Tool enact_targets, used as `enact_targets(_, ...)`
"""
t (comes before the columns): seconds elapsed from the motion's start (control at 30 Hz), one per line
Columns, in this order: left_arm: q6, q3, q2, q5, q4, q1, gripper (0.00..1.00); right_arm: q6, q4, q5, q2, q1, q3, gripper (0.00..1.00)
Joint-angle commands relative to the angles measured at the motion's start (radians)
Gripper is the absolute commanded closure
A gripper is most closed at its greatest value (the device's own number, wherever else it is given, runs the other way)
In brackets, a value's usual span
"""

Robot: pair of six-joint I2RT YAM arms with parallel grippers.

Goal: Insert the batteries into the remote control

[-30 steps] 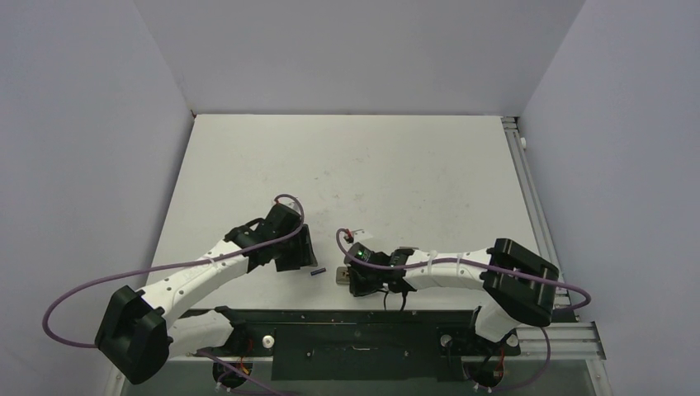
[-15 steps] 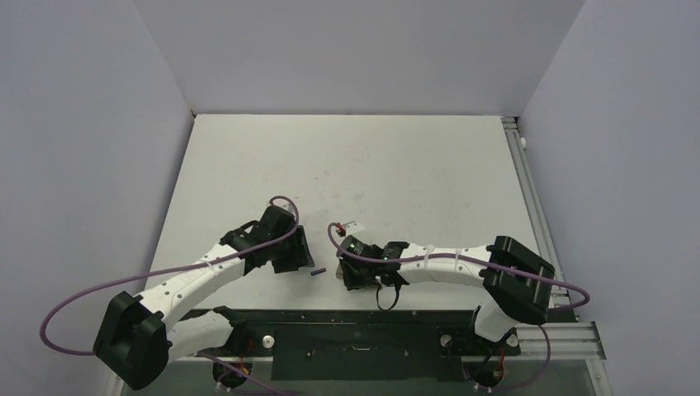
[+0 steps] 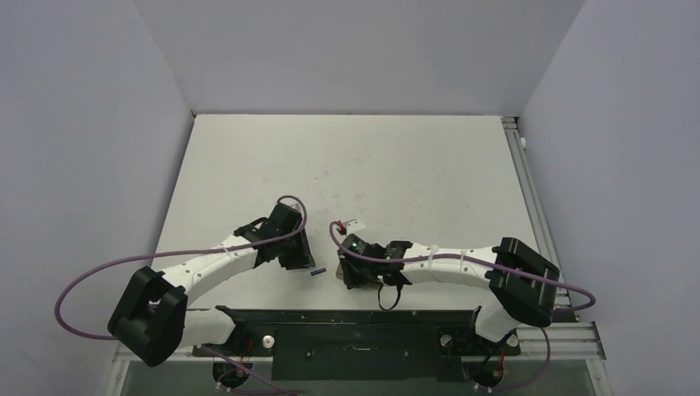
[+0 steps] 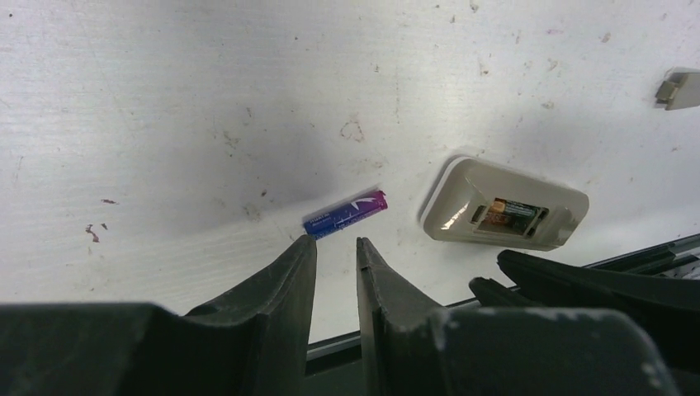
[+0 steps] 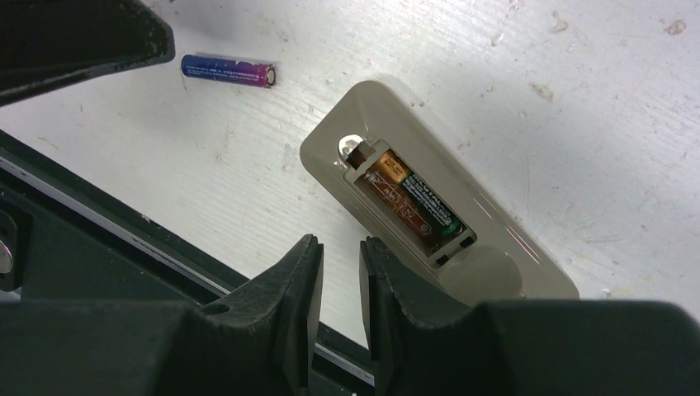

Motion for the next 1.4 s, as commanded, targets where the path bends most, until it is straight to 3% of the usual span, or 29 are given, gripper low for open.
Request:
enact_targets(0.0, 0.015, 0.030, 0.051, -0.007, 0.065, 0.007, 0.79, 0.014, 0.025, 0.028, -0.070, 0.010, -0.025, 0.75)
enact_targets(0.4, 0.002, 0.001, 0.124, 0.010, 0.111, -0.013, 0.81, 0.010, 0.029, 0.033, -0.105, 0.011, -0.065, 0.75)
enact_targets(1.37, -0.149, -0.080, 0.068, -0.017, 0.182, -0.195, 0.80, 0.041, 0.083, 0.006, -0.012, 0.027, -0.018, 0.71)
